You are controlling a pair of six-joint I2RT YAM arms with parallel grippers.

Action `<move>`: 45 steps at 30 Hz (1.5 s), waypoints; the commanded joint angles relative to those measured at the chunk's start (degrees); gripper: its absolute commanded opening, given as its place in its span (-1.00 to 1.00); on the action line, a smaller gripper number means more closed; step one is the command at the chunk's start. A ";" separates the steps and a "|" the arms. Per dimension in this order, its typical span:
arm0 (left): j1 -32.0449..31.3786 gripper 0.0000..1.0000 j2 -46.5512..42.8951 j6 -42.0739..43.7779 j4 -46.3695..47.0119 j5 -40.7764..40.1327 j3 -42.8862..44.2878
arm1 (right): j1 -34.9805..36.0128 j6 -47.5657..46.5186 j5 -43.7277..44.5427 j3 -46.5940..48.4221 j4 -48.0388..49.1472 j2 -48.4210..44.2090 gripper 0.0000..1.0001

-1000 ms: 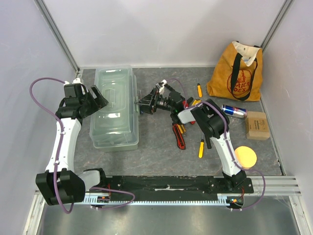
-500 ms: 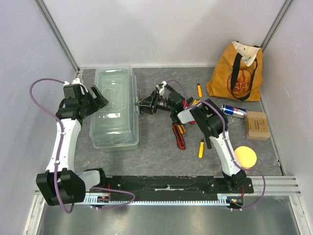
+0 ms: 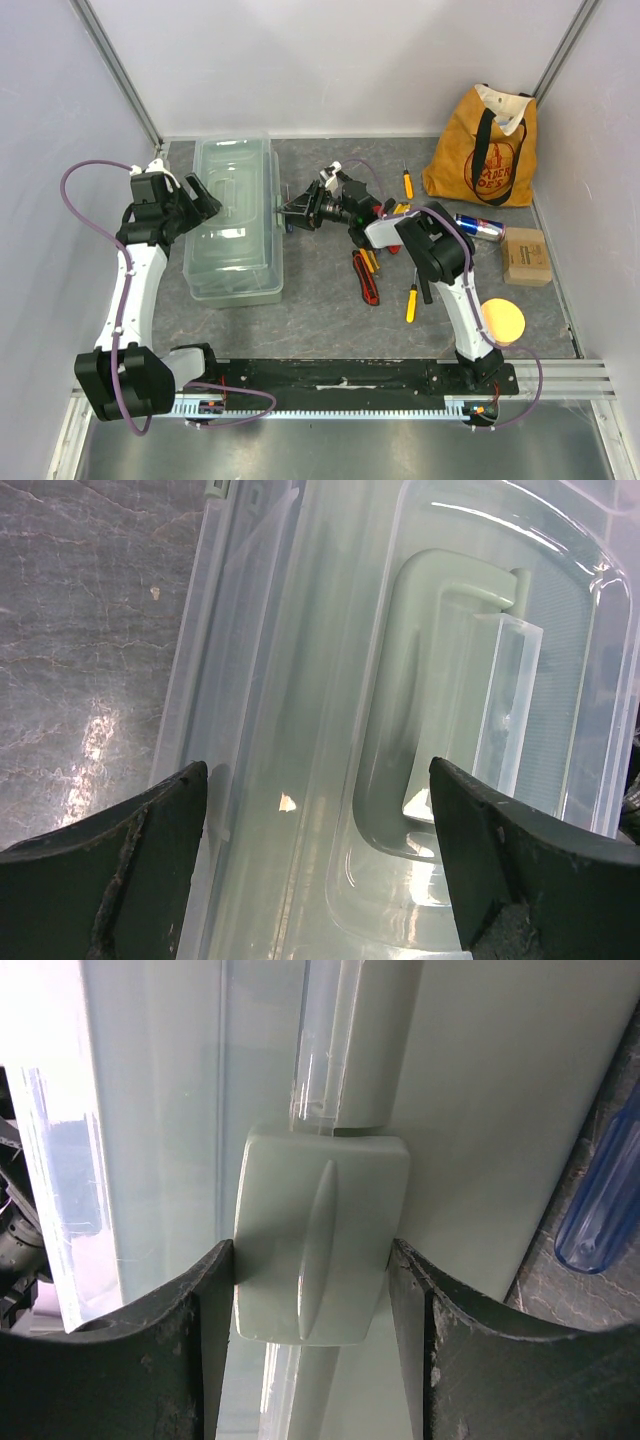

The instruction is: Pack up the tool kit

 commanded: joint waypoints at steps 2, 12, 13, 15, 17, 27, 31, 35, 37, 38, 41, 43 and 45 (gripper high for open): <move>-3.56 0.80 4.83 -0.78 -11.10 12.06 -6.03 | 5.69 -8.02 2.82 2.37 -7.41 -5.09 -0.67; -3.56 0.79 4.74 -0.87 -11.19 10.47 -6.03 | 5.52 -11.29 5.89 1.94 -15.25 -6.32 -0.24; -3.65 0.79 4.74 -0.95 -11.10 10.56 -5.94 | 5.43 -10.59 5.72 1.32 -14.55 -6.15 -0.01; -3.56 0.79 4.65 -0.95 -11.10 10.47 -6.03 | 5.25 -8.22 4.58 -0.26 -11.22 -5.45 0.45; -3.56 0.79 4.74 -0.95 -11.10 10.91 -6.12 | 5.16 -5.58 2.74 -1.23 -5.96 -4.31 0.74; -3.56 0.79 5.88 -1.30 -10.40 15.56 -6.82 | 5.95 11.12 -5.26 3.42 19.64 3.60 0.96; -3.65 0.80 6.50 -0.78 -10.13 16.71 -6.99 | 6.66 8.42 -6.93 4.39 17.83 3.53 0.96; -3.91 0.80 6.67 -0.51 -9.52 18.11 -7.78 | 7.27 1.83 -6.15 5.00 8.07 1.68 0.61; -3.91 0.79 6.85 -0.95 -8.90 19.25 -8.66 | 7.45 0.94 -5.27 5.01 7.52 1.33 0.40; -4.00 0.79 6.76 -1.13 -8.47 20.39 -9.19 | 7.54 0.85 -5.01 5.09 7.09 1.41 0.30; -4.44 0.78 6.67 -1.83 -7.32 22.24 -10.24 | 7.89 0.50 -4.92 5.97 6.38 1.94 -0.09; -4.61 0.77 6.76 -2.09 -7.14 22.69 -10.77 | 8.06 0.58 -4.57 6.15 6.64 2.11 -0.29; -4.88 0.75 6.67 -2.27 -6.88 22.78 -11.30 | 8.24 0.23 -3.69 5.97 6.47 1.85 -0.35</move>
